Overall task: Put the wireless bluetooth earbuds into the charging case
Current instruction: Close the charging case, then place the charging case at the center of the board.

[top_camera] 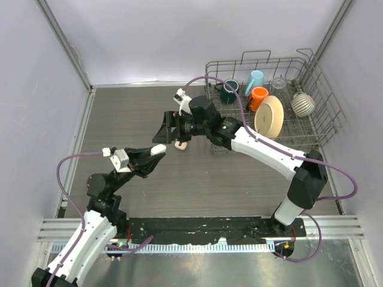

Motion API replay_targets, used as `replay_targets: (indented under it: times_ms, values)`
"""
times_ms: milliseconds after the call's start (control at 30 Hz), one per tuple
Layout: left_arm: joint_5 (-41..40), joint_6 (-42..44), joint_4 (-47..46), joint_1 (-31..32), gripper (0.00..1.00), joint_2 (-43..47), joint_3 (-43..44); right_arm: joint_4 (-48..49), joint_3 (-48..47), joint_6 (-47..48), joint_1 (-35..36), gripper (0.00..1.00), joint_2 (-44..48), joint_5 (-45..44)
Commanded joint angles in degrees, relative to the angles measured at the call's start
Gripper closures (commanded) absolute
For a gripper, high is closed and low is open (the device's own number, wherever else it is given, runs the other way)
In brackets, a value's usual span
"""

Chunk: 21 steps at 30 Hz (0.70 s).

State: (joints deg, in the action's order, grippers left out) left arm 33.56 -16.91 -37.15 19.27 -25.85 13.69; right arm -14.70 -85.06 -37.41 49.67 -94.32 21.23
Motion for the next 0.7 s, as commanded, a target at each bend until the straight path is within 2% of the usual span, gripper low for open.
replay_targets:
  times_ms: [0, 267, 333, 367, 400, 500, 667]
  values:
    - [-4.12, 1.61, -1.7, -0.2, 1.0, 0.27, 1.42, 0.2, 1.65, 1.46, 0.69, 0.14, 3.79, 1.18]
    - [-6.4, 0.57, 8.38, -0.2, 1.0, -0.78, 4.85, 0.11, 5.34, -0.64, 0.34, 0.14, 6.87, -11.89]
    - [-10.86, -1.36, 13.2, -0.28, 1.0, -0.96, 6.43, -0.5, 6.91, -2.49, -0.18, 0.13, 8.71, -16.2]
    - [-13.76, -4.94, 15.59, -0.2, 1.0, -0.79, 7.83, -0.77, 7.53, -3.02, -0.45, 0.13, 9.5, -20.14]
    - [-18.4, -6.46, 17.61, -0.28, 0.99, -0.61, 8.36, -1.03, 8.23, -4.33, -0.71, 0.13, 10.21, -23.22]
    - [-20.9, -7.7, 22.72, -0.2, 0.99, -1.13, 9.59, -1.3, 11.83, -6.18, -2.21, 0.13, 14.42, -29.82]
    - [-22.23, -12.18, 32.3, -0.28, 1.0, -8.4, 13.02, 2.39, 17.72, -6.1, -3.26, 0.13, 21.88, -33.19]
